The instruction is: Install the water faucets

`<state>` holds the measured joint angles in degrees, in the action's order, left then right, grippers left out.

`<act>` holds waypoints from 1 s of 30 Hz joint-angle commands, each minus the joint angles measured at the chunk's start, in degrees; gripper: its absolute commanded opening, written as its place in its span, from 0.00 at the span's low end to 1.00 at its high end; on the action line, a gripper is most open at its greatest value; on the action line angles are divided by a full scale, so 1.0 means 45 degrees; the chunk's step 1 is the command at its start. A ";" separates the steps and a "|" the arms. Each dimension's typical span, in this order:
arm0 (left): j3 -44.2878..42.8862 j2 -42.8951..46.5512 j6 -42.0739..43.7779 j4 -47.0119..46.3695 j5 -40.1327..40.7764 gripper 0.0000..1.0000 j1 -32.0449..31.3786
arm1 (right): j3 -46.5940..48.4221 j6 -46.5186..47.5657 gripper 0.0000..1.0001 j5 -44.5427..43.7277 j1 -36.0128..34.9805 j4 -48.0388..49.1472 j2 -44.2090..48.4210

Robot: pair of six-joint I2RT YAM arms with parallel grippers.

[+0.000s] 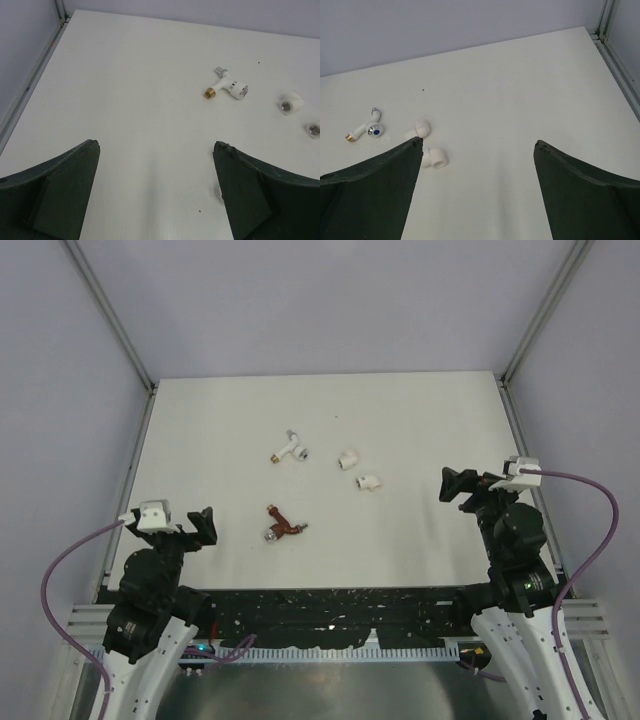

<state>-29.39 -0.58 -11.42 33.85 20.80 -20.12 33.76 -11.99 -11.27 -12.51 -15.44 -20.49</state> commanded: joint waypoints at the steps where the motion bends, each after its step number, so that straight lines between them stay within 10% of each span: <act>1: 0.0046 0.1515 0.0194 -0.0646 -0.0031 1.00 0.0076 | 0.0584 -0.0597 0.95 0.0255 0.0007 -0.0338 -0.0094; 18: -0.0228 0.1125 -0.0353 -0.0119 0.0302 1.00 0.0076 | 0.2322 -0.1086 0.96 0.5628 -0.0207 0.0032 -0.5424; 30: -0.0931 -0.0614 -0.1017 0.0507 -0.0734 1.00 0.0076 | 0.5113 -0.0071 0.96 0.1645 -0.6045 -0.1489 -1.0926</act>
<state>-31.62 -2.57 -14.50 36.32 19.75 -20.12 50.50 -14.24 2.90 -34.44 -19.70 -62.26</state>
